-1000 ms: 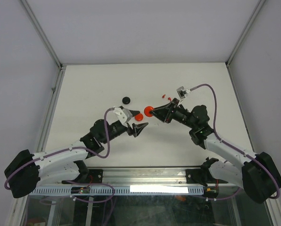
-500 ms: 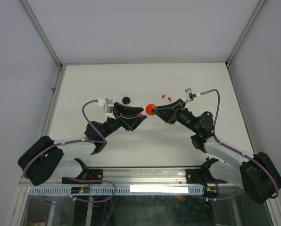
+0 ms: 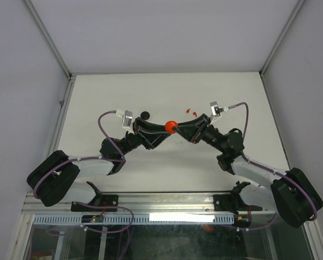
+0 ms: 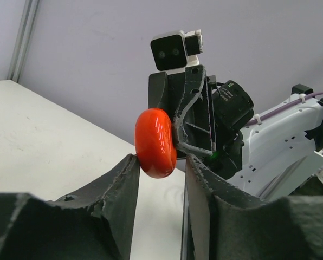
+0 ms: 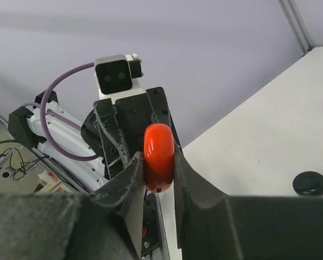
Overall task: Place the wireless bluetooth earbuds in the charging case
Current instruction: Pick up the charging case at the center of the board.
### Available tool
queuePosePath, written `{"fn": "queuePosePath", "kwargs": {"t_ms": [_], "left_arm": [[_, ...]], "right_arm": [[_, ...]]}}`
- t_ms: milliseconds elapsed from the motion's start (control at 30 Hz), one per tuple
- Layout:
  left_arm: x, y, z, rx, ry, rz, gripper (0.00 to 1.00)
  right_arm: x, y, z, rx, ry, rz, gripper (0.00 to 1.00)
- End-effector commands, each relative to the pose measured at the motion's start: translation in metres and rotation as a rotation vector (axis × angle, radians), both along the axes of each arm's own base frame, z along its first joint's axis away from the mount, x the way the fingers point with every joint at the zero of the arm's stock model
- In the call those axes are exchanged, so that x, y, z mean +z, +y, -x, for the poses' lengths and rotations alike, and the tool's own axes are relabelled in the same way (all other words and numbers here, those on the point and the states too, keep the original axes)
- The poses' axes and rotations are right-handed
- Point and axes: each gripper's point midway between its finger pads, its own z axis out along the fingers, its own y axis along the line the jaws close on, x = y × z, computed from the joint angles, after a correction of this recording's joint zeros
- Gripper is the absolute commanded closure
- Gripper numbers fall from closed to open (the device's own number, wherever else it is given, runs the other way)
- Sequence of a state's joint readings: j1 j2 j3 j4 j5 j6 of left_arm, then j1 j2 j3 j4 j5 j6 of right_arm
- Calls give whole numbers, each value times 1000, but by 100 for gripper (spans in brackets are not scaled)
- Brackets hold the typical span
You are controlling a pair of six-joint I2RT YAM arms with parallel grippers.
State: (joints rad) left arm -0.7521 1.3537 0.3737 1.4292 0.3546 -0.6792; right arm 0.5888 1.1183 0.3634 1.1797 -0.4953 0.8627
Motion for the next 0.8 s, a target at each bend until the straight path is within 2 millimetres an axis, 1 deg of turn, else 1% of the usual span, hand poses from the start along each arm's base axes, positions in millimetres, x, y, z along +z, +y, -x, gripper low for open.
{"fn": "queuePosePath", "kwargs": {"t_ms": [0,200,300,367,467,500,667,767], "left_arm": [[48,10,16,-38,-118,155,63],[49,14,16,-27,-115,173,83],[49,19,16,-12,-120,179,94],[48,23,18,-3,-130,174,100],[45,25,18,5,-132,151,100],[42,25,18,2,-131,137,100],[30,25,17,-13,-109,32,100],[17,22,13,-6,-88,-88,100]], "right_arm": [[24,4,12,44,-95,-54,97],[20,10,17,95,-104,-33,95],[16,13,19,113,-112,-12,90],[15,14,20,119,-119,2,84],[14,14,20,112,-134,35,72],[12,14,18,108,-136,58,66],[15,10,18,129,-177,152,42],[16,7,18,150,-200,223,36]]}}
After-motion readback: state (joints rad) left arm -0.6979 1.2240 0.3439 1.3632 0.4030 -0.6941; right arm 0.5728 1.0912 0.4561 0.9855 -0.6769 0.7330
